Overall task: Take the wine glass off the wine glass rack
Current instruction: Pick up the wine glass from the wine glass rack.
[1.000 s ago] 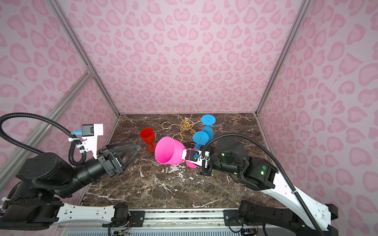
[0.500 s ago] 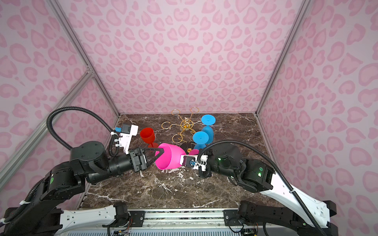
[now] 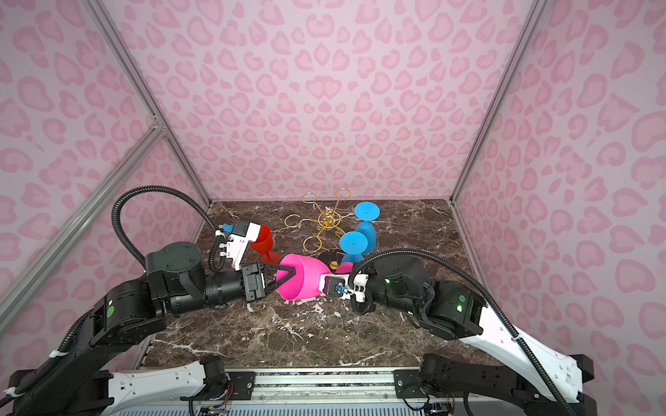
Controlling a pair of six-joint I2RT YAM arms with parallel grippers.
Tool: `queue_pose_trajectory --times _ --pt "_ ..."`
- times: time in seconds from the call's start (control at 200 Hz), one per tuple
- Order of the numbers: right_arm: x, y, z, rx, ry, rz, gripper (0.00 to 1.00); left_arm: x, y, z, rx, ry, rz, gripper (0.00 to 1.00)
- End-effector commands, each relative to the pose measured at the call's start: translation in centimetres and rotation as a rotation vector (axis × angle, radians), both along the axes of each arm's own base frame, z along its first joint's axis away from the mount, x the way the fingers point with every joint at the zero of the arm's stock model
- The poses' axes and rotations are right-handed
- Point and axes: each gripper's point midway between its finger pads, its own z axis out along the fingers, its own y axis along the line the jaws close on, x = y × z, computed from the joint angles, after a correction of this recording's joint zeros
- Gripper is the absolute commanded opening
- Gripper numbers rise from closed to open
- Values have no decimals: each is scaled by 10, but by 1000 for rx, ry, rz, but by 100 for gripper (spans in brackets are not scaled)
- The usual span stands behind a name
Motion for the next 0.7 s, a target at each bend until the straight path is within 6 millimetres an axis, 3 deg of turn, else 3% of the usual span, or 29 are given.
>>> queue_pose_trajectory --times 0.0,0.205,0.295,0.34,0.475,0.5,0.595,0.695 --pt "2 -1 -2 -29 -15 -2 0 -2 -6 -2 -8 30 -27 19" --pt "3 -2 0 -29 -25 -8 0 2 -8 -5 17 33 -27 5" --pt "3 -3 -1 -29 -24 -11 0 3 -6 -7 17 36 -18 3" --pt "3 -3 1 -20 -27 -15 13 4 -5 -7 13 38 -11 3" --pt "5 -5 5 0 -32 -30 82 8 1 -6 -15 50 21 3" --pt "5 -6 6 8 -37 -33 99 9 2 -5 -22 51 29 3" --pt "6 -13 20 60 -76 -61 100 13 11 1 -59 46 64 3" --pt "5 -27 50 181 -130 -96 100 18 20 10 -93 29 103 3"
